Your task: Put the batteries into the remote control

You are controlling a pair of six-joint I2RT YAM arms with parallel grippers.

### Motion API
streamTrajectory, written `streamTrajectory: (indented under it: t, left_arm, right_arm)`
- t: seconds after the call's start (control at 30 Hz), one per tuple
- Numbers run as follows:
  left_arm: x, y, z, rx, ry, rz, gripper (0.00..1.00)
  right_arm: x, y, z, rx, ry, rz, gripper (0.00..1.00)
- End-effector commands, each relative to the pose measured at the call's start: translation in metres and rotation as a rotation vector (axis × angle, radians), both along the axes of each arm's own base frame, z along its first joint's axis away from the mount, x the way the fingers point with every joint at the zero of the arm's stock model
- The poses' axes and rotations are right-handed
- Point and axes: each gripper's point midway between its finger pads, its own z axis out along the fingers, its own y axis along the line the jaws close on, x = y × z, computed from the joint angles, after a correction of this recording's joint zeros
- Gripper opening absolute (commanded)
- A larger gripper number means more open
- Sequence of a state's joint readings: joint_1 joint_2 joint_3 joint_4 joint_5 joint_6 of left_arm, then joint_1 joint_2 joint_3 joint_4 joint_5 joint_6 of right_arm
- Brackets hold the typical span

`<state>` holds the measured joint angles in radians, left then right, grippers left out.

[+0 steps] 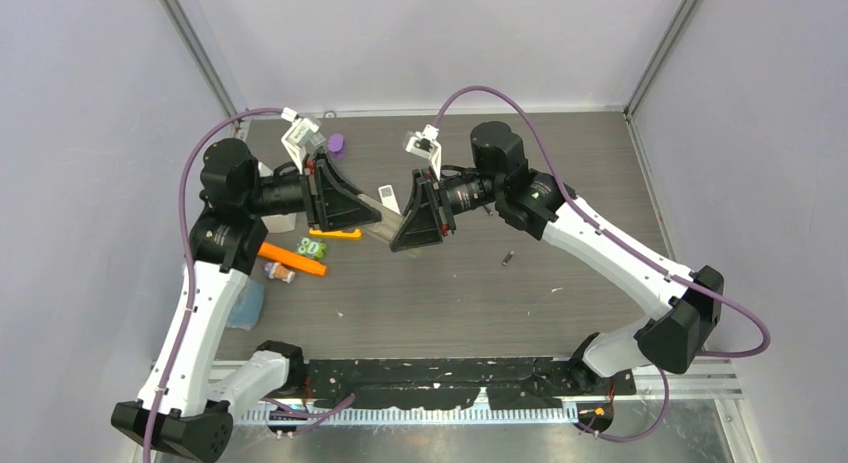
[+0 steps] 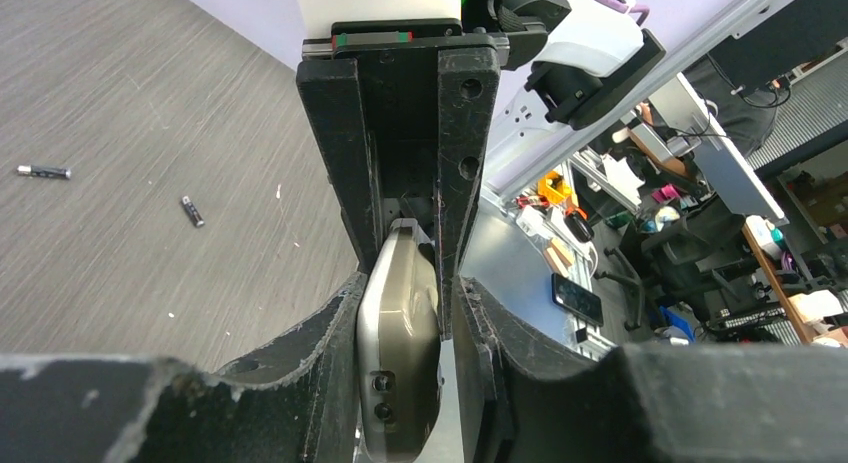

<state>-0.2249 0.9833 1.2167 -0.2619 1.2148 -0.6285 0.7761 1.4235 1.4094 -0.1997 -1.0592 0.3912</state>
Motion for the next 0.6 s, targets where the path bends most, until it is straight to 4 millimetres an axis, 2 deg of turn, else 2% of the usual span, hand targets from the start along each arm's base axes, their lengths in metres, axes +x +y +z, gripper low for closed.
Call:
streamTrajectory:
  t: [0.0,0.27,0.37,0.43,0.57]
  left_arm:
    - [-0.010,0.001,0.005,-0.010,-0.032,-0.051,0.36]
    - [-0.011,0.002,-0.005,0.016,-0.024,-0.058,0.48]
    - [-0.011,0.002,-0.006,0.018,-0.026,-0.064,0.49]
    - [-0.009,0.001,-0.007,0.020,-0.021,-0.061,0.46]
    - [-0.005,0.001,-0.007,0.022,-0.017,-0.054,0.20]
  right_arm:
    - [0.005,0.001,0.019,0.046,-0.052,-0.002,0.23]
    - [0.010,0.000,0.016,0.039,-0.048,-0.008,0.23]
    - [0.010,0.001,0.017,0.041,-0.049,-0.004,0.23]
    - [0.010,0.001,0.017,0.041,-0.049,0.000,0.23]
    - [0.012,0.001,0.014,0.033,-0.048,-0.002,0.23]
